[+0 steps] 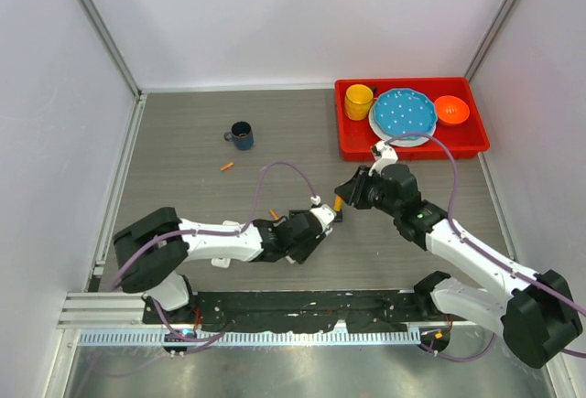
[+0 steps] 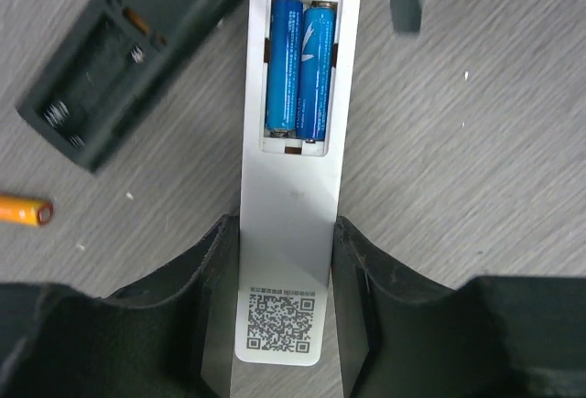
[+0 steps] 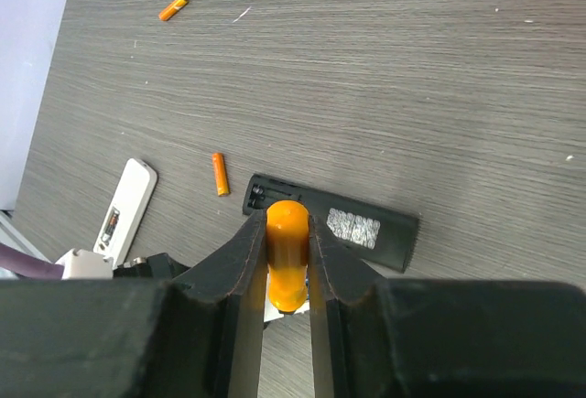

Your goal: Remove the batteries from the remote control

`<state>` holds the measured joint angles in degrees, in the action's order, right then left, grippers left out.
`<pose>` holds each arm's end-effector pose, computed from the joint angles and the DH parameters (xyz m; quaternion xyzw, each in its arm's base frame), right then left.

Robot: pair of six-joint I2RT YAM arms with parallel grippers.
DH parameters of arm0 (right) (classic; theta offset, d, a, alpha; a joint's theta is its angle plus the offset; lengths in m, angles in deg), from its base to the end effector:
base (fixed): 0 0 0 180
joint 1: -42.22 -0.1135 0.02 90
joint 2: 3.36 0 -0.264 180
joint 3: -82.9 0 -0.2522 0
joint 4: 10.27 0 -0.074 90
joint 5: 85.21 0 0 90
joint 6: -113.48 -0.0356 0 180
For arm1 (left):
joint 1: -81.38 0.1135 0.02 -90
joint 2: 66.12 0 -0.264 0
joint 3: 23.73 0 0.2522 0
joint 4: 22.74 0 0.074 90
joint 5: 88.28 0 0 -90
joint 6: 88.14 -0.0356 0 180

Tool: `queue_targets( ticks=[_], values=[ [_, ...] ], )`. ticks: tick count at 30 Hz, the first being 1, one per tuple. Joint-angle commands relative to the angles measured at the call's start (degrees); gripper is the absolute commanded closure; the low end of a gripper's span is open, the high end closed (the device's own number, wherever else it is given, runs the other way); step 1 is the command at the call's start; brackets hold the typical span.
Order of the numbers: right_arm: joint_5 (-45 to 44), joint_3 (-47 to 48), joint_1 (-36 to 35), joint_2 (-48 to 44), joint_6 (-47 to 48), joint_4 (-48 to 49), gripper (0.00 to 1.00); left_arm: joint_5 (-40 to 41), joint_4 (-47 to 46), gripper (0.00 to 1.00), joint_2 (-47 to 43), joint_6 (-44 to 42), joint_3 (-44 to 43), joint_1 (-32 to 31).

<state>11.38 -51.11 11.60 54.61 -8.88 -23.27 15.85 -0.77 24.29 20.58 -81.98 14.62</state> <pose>0.1923 0.1185 0.2388 -0.0181 0.8423 0.3216 0.4322 0.1260 -0.2713 0.1553 0.3497 0.8778 -0.1215 0.3039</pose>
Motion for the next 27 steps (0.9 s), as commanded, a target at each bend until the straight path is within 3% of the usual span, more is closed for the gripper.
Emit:
queue_targets(
  ticks=[1, 6, 10, 13, 14, 16, 17, 20, 27],
  values=[
    [-2.8, 0.5, 0.3, -2.8, 1.9, -0.4, 0.99, -1.5, 0.8, 0.98, 4.4, -4.8, -5.7, 1.3],
    [-4.8, 1.0, 0.6, -3.7, 3.2, -4.1, 0.99, -3.4, 0.5, 1.0, 7.8, -9.3, -10.8, 2.2],
    [-5.3, 0.7, 1.3, -4.3, 3.5, -5.3, 0.98, -5.4, -0.7, 0.97, 8.6, -11.2, -9.4, 3.2],
    [-5.8, 0.6, 1.9, -3.9, 4.0, -5.3, 0.99, -7.3, -1.4, 0.78, 7.9, -10.9, -7.3, 3.8],
    [-5.8, 0.6, 2.0, -3.3, 3.9, -5.2, 0.98, -7.3, -1.4, 0.64, 7.5, -10.6, -6.5, 3.8],
    [-5.7, 0.6, 2.2, -2.6, 3.8, -4.7, 0.99, -7.6, -1.3, 0.5, 6.7, -10.0, -5.8, 3.9],
    [-5.6, 0.6, 2.2, -2.3, 3.7, -4.1, 0.99, -7.6, -1.2, 0.37, 5.8, -9.7, -5.3, 3.9],
    [-5.7, 0.8, 2.4, -1.1, 3.4, -2.8, 0.99, -8.0, -1.8, 0.3, 3.9, -8.8, -2.5, 4.0],
    [-5.7, 3.6, 2.8, 3.6, 4.1, -1.1, 0.99, -10.3, -4.1, 0.31, 2.2, -5.0, 1.9, 4.0]
  ],
)
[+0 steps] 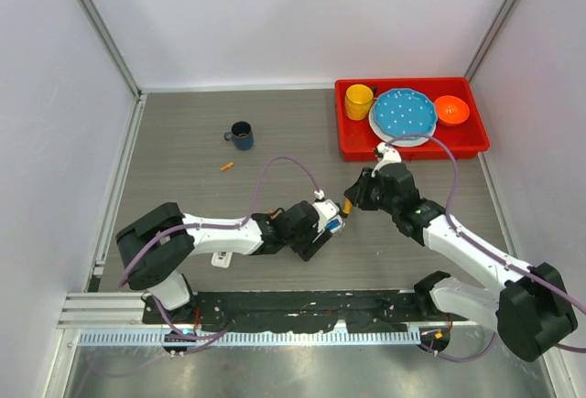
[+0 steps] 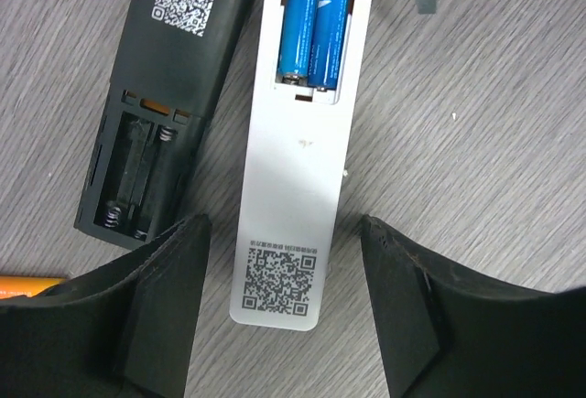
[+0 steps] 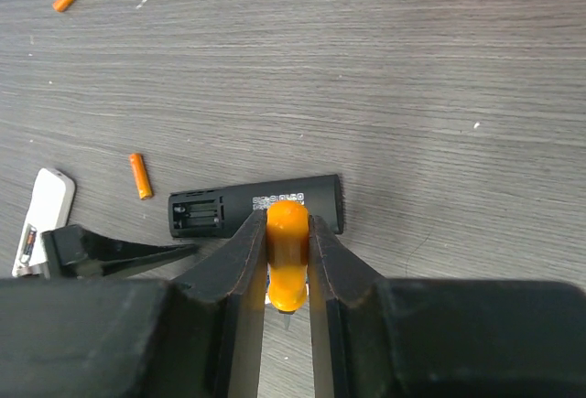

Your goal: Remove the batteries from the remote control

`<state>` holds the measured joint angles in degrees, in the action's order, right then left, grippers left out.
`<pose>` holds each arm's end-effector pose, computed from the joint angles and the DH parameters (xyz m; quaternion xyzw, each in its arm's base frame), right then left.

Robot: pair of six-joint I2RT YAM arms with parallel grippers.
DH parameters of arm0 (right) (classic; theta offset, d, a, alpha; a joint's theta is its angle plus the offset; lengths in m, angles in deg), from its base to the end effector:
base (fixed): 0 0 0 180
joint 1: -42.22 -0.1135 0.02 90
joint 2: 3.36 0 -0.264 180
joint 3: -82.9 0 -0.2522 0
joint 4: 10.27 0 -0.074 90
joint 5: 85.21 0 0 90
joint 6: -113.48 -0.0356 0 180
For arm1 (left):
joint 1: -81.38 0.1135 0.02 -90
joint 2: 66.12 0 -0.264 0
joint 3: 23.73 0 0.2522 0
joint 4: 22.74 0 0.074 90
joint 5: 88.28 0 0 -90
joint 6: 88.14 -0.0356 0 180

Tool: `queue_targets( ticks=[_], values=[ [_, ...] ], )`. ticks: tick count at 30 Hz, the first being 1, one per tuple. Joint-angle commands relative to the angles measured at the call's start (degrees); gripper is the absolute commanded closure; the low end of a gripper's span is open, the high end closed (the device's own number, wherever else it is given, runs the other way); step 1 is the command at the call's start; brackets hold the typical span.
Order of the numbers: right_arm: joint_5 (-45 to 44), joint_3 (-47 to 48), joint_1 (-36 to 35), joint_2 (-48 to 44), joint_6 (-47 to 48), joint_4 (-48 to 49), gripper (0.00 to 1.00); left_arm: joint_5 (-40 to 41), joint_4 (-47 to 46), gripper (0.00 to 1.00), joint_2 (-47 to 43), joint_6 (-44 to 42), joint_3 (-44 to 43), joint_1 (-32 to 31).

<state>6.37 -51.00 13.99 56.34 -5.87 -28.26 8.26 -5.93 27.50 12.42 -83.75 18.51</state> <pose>0.1980 0.1074 0.2247 0.0018 0.8728 0.2455 0.4218 0.1479 -0.2798 0.1531 0.3967 0.8517 -0.1591 0.3031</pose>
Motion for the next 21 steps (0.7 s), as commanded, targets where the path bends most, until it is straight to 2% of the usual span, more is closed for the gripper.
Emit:
queue_targets(
  ticks=[1, 10, 13, 21],
  values=[
    [-0.8, 3.9, 0.5, 2.9, 1.6, 4.0, 0.99, -3.5, 0.7, 0.32, -1.1, 3.3, 4.2, 0.1],
    [-1.3, 4.4, 0.8, 6.8, 2.1, 10.1, 0.99, -8.0, -0.6, 0.5, -0.5, 2.3, 4.1, 0.1],
    [-1.4, 4.7, 1.0, 7.4, 2.7, 11.3, 0.99, -8.1, -0.2, 0.61, 0.0, 2.0, 3.7, 0.1],
    [-1.4, 5.2, 1.9, 8.4, 4.2, 12.9, 0.99, -7.8, 0.1, 0.65, 1.0, 1.7, 3.3, 0.1]
  ],
)
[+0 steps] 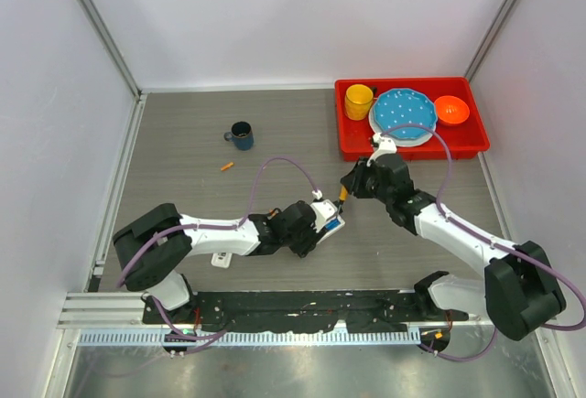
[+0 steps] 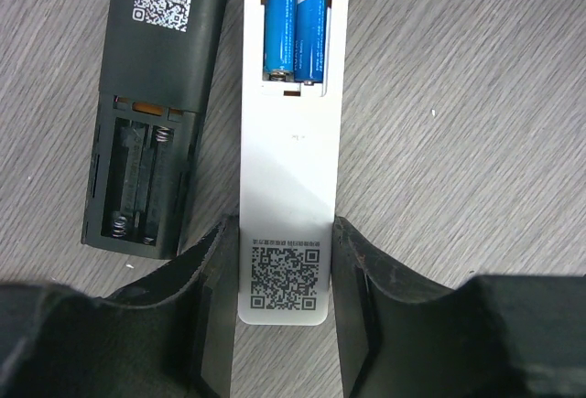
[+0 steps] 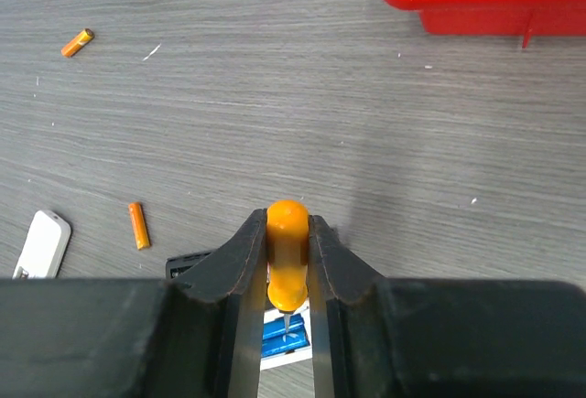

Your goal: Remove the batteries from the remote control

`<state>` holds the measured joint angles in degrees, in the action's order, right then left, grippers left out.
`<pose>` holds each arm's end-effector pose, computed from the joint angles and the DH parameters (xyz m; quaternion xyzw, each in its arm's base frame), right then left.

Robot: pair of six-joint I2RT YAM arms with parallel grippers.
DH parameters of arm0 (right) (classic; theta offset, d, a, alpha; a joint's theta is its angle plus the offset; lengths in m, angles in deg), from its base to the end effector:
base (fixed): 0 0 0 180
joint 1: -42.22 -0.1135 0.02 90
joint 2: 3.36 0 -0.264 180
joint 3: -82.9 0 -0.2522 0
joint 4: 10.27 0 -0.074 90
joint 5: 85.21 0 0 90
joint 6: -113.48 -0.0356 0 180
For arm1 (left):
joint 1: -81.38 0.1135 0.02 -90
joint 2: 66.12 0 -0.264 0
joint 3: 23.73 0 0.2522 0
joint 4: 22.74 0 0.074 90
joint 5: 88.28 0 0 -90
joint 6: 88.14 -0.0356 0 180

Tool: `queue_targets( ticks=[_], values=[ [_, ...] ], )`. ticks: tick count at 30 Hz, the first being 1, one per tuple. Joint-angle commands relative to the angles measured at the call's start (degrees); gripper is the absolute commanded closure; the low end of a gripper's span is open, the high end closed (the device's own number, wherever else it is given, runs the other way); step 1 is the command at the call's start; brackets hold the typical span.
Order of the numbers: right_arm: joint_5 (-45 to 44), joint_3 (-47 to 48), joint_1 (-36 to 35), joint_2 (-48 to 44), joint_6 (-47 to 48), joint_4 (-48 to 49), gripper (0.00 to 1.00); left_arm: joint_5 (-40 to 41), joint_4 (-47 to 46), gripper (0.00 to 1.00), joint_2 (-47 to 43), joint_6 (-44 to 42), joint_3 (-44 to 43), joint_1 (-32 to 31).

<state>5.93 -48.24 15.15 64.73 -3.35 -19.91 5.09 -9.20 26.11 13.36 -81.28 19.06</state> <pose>0.2273 0.1169 0.2225 -0.0069 0.8610 0.2381 0.4494 0.1462 -0.2741 0.1521 0.3912 0.8480 -0.1921 0.3015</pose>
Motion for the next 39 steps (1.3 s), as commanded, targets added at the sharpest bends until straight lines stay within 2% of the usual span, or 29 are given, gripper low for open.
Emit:
queue_targets(
  ticks=[1, 19, 39],
  values=[
    [-1.0, 2.4, 0.8, 0.2, 2.1, 4.7, 0.99, -4.3, 3.6, 0.65, 2.4, 0.8, 0.6, -0.4],
    [2.6, -1.9, 1.8, -0.9, 3.5, 7.9, 0.99, -3.9, 4.0, 0.66, 3.0, 0.6, 0.3, -0.4],
    [0.9, -3.8, 1.8, -3.8, 5.1, 4.1, 0.99, -3.9, 4.5, 0.68, 3.8, 0.4, -0.3, -0.4]
  ],
)
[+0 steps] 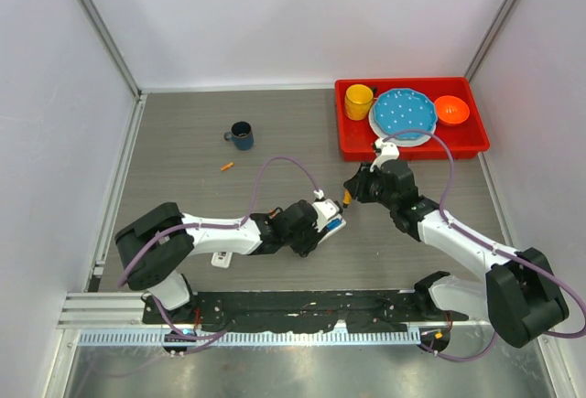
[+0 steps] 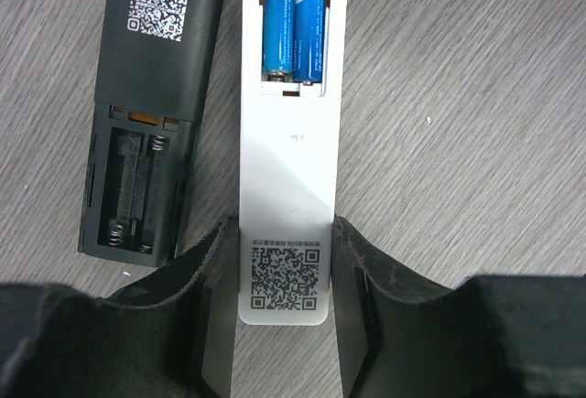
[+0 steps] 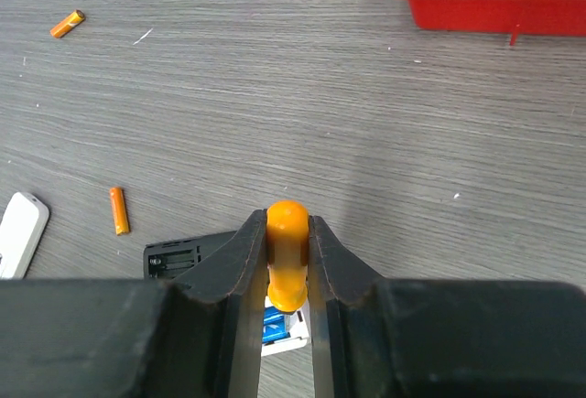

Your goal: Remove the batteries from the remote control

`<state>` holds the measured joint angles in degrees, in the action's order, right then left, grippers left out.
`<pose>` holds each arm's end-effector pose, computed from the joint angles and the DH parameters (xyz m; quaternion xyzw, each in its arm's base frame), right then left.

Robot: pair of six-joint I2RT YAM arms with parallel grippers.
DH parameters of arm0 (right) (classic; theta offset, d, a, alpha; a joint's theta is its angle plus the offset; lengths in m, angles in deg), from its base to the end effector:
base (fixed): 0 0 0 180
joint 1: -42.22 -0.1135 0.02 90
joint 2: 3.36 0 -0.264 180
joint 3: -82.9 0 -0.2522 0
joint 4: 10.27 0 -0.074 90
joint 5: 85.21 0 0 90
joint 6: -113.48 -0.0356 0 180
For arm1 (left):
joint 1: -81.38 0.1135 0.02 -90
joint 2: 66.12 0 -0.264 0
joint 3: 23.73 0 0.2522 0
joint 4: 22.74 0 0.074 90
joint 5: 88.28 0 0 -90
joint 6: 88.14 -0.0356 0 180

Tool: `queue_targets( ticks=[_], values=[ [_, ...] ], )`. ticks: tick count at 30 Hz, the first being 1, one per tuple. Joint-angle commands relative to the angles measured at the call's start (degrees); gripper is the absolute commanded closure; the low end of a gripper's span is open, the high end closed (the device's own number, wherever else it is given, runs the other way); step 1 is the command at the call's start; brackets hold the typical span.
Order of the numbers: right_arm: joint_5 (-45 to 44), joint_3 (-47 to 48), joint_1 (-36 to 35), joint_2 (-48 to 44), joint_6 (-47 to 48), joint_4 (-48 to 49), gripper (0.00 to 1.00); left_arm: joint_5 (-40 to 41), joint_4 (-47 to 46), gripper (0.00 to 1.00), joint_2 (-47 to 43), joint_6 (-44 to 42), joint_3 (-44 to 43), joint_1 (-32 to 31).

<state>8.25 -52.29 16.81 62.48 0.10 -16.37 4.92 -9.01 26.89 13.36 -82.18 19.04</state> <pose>0.2202 0.1070 0.2139 -0.0308 0.8524 0.2388 0.4641 0.1477 -0.2776 0.1523 0.3920 0.8480 -0.1929 0.3002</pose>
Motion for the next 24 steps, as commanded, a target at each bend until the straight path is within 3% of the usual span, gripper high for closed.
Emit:
queue_targets(
  ticks=[1, 14, 24],
  values=[
    [-1.5, 0.2, 0.3, -1.9, 1.6, 0.5, 0.99, -3.7, 4.3, 0.68, 3.0, 0.4, 0.6, -0.4],
    [-1.4, -1.5, 0.2, -1.4, 1.7, 1.0, 0.99, -3.7, 4.5, 0.69, 3.1, 0.5, 0.6, -0.4],
    [3.7, -4.9, 0.1, -0.8, -2.2, 5.7, 0.98, -2.2, 4.7, 0.72, 3.4, 0.4, 0.3, -0.4]
  ],
)
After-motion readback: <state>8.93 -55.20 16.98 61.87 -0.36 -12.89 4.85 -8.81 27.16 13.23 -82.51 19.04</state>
